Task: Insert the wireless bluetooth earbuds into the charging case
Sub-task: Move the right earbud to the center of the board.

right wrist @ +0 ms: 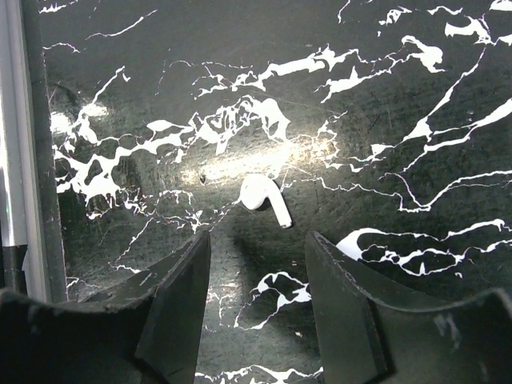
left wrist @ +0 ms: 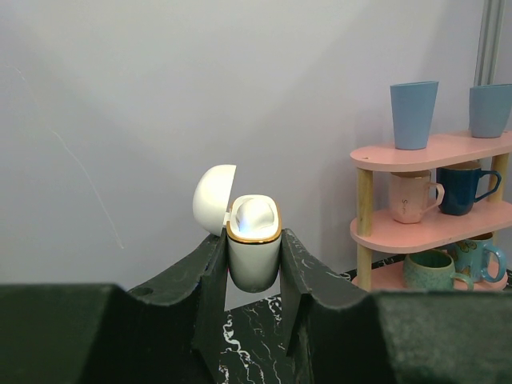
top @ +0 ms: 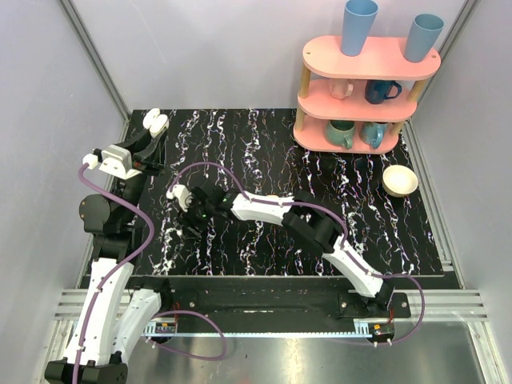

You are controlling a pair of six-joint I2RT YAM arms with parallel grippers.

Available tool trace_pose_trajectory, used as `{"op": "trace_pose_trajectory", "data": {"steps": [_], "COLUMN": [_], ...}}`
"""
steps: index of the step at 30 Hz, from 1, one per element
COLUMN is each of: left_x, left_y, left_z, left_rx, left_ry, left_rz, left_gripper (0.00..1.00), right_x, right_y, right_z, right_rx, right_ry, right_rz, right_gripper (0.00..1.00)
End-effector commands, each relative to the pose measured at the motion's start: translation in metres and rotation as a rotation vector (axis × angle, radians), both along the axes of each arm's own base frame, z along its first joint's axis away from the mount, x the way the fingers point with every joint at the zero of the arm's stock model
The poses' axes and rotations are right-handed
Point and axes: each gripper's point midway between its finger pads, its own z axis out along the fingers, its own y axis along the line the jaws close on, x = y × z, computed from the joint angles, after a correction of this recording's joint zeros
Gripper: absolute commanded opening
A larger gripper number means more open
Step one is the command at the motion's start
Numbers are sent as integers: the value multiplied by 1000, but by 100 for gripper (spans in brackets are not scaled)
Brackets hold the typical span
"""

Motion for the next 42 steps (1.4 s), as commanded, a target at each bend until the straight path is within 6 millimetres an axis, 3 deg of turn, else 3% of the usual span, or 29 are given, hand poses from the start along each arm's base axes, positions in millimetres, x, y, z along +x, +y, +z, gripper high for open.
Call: {"op": "trace_pose_trajectory", "data": {"steps": [1,16,22,25,34,42], "left_x": [-13,-11,-9,-10,-8,-9], "left_y": [8,7,6,6,7,4], "left_z": [31,27,25,25,24,23], "left_rx": [-21,-22,-21,-18,-21,-25], "left_ry": [-87,-82,-77,-76,-76,-73], "left_rz": [30,29,22,22,26,6], "left_gripper": [0,0,0,0,0,0], "right_x": [7,4,23,27,8,20], "right_y": [10,21,27,27,24,28], "right_z": [10,6,-3,-7,-12,-22], "right_rx": [35,55,30,22,5,-22], "right_ry": [-36,-47,-156,-184,-188,-254], "right_rz": [18,92,72,76,126,106], "right_gripper": [58,59,59,52,56,54]}}
